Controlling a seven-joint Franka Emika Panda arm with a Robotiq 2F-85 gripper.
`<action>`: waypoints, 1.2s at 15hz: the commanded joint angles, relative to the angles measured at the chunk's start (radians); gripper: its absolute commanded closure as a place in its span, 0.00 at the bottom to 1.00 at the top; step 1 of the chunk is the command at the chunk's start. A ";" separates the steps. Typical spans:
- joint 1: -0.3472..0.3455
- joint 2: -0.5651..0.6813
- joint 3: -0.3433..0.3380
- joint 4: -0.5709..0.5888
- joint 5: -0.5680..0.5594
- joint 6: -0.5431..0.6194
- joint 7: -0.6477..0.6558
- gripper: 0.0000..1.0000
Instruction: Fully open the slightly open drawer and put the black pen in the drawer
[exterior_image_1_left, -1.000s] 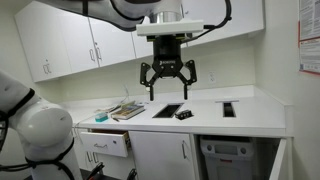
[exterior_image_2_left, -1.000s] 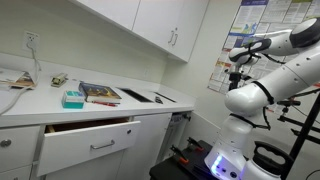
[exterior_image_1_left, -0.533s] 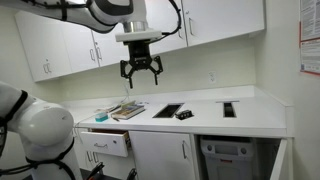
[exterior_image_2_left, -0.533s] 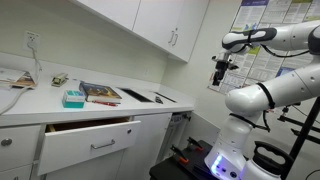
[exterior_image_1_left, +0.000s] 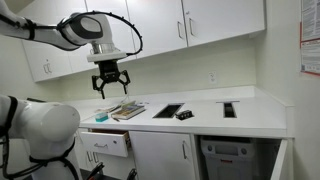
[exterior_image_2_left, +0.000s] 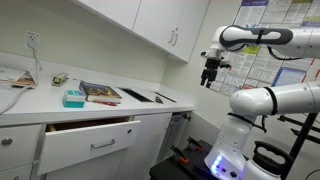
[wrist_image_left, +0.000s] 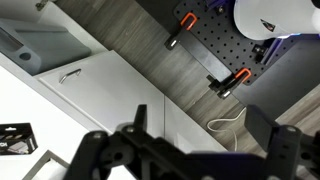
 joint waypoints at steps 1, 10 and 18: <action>0.041 -0.013 -0.029 -0.001 -0.024 -0.008 0.030 0.00; 0.278 0.111 0.107 0.065 0.145 0.139 0.068 0.00; 0.516 0.473 0.228 0.129 0.201 0.470 -0.016 0.00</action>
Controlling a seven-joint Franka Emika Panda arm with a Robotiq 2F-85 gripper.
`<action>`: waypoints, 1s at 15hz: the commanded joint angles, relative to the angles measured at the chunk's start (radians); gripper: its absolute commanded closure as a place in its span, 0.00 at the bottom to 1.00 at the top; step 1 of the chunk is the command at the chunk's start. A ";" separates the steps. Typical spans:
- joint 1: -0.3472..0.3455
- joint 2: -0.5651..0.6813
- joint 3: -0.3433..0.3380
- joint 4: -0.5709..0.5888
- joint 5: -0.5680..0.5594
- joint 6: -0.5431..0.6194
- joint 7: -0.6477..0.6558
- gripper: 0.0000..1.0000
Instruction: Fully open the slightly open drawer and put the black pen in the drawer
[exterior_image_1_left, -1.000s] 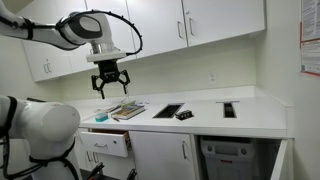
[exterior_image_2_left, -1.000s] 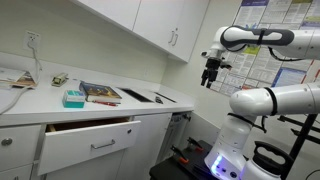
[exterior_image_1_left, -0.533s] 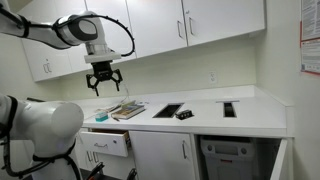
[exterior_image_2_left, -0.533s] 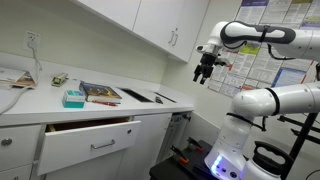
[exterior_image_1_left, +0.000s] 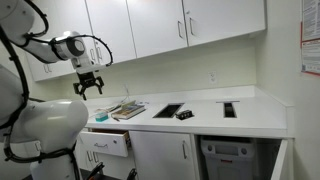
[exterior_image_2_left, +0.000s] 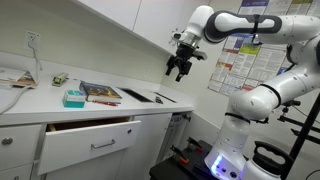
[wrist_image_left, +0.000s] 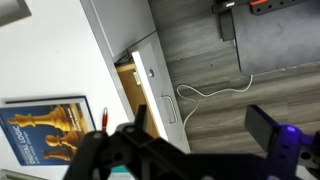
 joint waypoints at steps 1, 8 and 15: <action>0.058 0.191 0.003 0.043 0.031 0.149 -0.085 0.00; 0.053 0.260 0.032 0.012 0.054 0.224 -0.115 0.00; 0.070 0.362 0.053 0.059 0.044 0.296 -0.144 0.00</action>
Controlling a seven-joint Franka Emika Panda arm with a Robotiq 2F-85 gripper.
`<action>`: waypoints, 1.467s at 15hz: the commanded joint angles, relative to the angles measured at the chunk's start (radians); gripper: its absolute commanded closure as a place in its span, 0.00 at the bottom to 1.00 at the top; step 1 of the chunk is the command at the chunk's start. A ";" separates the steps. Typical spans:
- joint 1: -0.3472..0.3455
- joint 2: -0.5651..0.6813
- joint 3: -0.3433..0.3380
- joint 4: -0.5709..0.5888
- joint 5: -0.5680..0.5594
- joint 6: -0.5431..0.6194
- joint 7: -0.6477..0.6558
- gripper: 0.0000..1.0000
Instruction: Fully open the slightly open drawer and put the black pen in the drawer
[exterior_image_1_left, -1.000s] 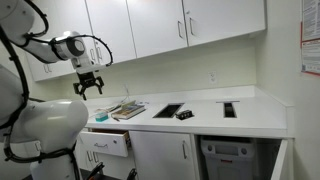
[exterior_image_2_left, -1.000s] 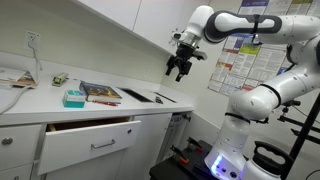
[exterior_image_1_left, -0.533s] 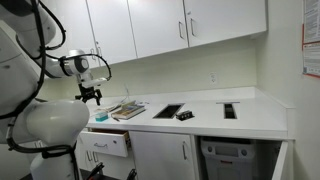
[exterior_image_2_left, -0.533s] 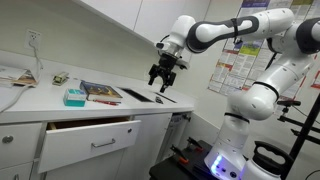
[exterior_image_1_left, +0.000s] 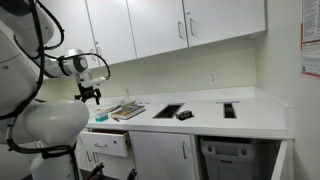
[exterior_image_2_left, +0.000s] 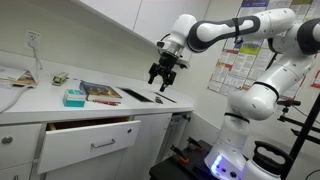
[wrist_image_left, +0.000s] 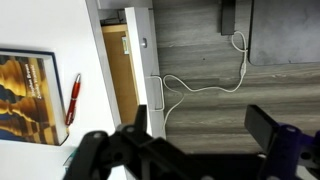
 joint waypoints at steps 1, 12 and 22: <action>0.001 0.156 0.045 0.063 -0.006 0.096 -0.038 0.00; -0.102 0.681 0.162 0.274 -0.135 0.434 0.007 0.00; -0.151 0.890 0.218 0.402 -0.236 0.417 0.039 0.00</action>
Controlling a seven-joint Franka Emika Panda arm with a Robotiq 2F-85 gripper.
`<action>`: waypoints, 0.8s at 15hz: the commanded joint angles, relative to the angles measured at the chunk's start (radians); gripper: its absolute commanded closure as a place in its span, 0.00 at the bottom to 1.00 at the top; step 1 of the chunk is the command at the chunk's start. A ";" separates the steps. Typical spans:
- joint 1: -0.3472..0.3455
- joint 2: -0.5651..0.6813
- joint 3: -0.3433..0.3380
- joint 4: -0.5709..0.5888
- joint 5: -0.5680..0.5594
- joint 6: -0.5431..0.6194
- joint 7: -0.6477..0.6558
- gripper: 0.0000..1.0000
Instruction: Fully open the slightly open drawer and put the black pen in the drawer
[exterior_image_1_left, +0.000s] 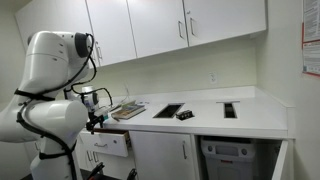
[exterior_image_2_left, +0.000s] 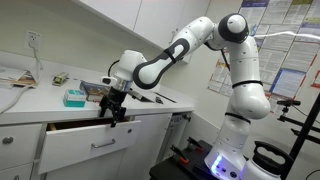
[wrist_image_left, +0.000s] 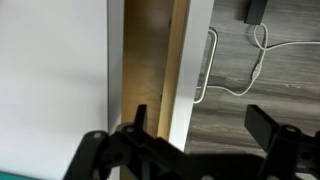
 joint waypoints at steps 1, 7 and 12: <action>-0.035 0.005 0.034 0.004 -0.028 -0.004 0.019 0.00; -0.001 0.062 0.009 0.039 -0.110 -0.016 0.105 0.00; 0.012 0.117 0.001 0.061 -0.172 -0.016 0.173 0.27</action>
